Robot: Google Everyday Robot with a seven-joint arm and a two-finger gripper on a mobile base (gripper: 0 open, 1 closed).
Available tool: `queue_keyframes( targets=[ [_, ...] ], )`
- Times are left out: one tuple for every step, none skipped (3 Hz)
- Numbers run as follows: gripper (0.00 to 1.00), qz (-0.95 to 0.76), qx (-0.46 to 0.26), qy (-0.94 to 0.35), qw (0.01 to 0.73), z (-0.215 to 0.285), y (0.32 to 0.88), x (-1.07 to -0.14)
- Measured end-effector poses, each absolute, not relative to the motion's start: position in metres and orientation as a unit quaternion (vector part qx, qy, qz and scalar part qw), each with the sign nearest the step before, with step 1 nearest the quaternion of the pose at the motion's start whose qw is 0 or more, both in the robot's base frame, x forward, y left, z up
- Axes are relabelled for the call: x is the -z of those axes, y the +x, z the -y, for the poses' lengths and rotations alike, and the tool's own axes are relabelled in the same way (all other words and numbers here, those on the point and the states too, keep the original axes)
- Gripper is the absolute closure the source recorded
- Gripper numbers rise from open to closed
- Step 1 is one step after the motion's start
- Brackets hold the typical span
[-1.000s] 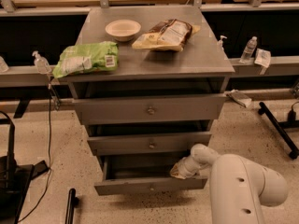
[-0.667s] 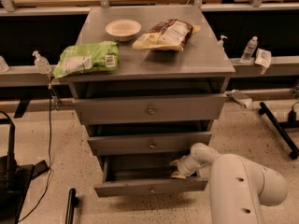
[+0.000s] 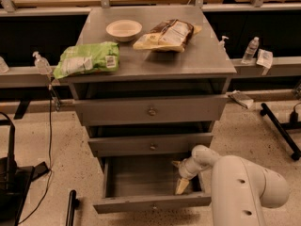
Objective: Open bottom drawer
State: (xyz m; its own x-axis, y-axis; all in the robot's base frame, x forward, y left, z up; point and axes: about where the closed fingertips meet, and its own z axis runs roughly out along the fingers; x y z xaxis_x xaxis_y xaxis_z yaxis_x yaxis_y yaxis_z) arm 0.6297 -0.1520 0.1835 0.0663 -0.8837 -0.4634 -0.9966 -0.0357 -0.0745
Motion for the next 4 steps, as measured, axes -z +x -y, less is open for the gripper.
queue_keyframes(
  targets=[
    [0.31,-0.666,-0.153,-0.705,0.187,0.152,0.625,-0.183],
    [0.55,-0.663,-0.159,-0.706,0.19,0.15,0.627,-0.188],
    [0.86,-0.662,-0.17,-0.705,0.189,0.145,0.628,-0.185],
    [1.0,-0.664,-0.181,-0.7,0.187,0.141,0.623,-0.175]
  ],
)
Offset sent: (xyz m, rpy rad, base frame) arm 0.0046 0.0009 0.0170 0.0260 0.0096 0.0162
